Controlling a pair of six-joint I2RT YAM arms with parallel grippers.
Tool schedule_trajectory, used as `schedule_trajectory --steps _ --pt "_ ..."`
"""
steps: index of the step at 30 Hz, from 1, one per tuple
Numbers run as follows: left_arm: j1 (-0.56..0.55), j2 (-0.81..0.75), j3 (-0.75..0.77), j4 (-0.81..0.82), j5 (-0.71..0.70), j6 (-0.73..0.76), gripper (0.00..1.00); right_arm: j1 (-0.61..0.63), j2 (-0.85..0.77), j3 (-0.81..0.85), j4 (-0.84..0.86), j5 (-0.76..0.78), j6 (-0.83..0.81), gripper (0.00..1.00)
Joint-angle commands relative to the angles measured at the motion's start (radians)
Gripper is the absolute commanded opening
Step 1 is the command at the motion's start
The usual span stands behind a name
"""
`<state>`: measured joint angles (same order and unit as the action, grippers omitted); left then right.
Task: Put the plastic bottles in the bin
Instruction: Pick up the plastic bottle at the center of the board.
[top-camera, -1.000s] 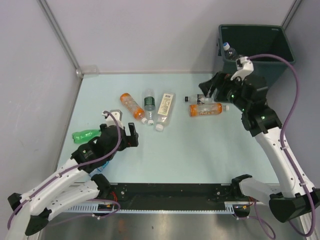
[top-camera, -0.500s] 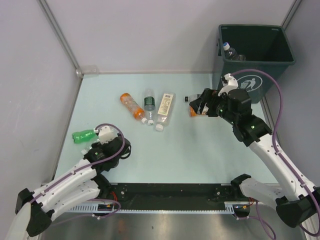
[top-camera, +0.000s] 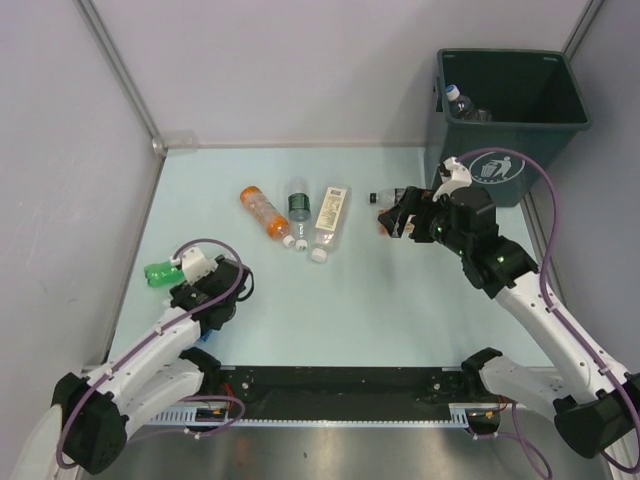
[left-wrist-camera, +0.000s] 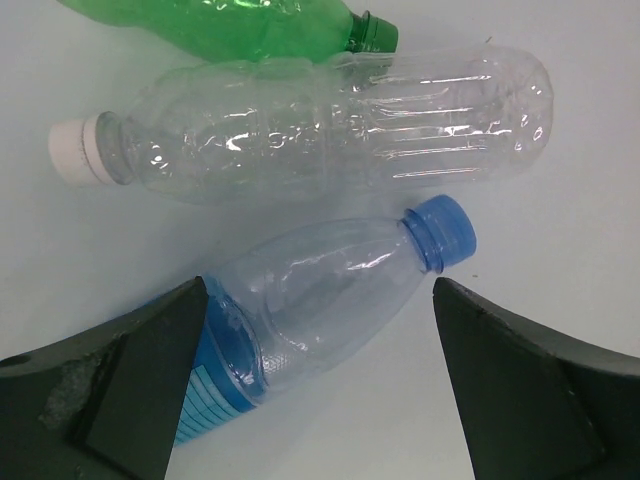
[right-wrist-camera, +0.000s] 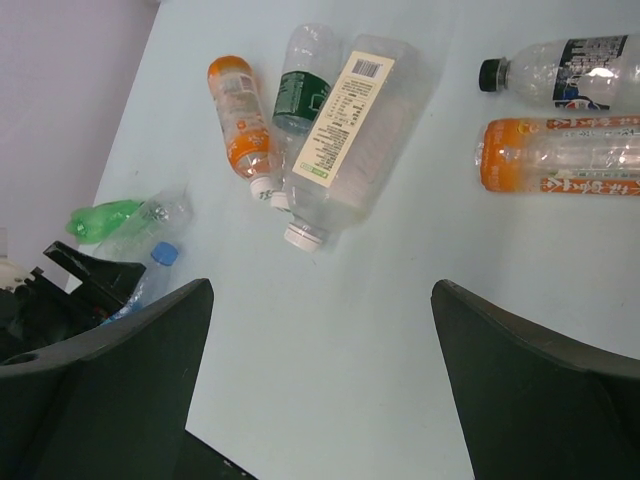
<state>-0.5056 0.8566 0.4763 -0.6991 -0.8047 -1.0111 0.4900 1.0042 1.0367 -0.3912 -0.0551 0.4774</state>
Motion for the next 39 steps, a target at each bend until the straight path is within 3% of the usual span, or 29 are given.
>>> schedule_trajectory --steps 1,13,21,26,33,39 --pt "0.022 0.041 -0.019 0.087 0.091 0.029 1.0 0.005 -0.035 -0.004 0.018 0.037 -0.002 0.96" --pt "0.03 0.104 -0.007 0.211 0.28 0.143 0.99 0.005 -0.056 -0.018 0.008 0.054 -0.006 0.96" --pt "0.03 0.176 -0.018 0.259 0.348 0.154 0.9 0.005 -0.065 -0.023 0.006 0.054 0.003 0.96" --pt "0.029 0.228 -0.019 0.297 0.401 0.169 0.79 0.004 -0.073 -0.027 -0.001 0.054 0.007 0.96" --pt "0.029 0.208 -0.004 0.296 0.423 0.195 0.49 0.005 -0.096 -0.037 -0.014 0.051 0.013 0.95" --pt "0.026 0.069 0.015 0.277 0.476 0.265 0.4 0.005 -0.11 -0.063 -0.008 -0.009 0.017 0.96"
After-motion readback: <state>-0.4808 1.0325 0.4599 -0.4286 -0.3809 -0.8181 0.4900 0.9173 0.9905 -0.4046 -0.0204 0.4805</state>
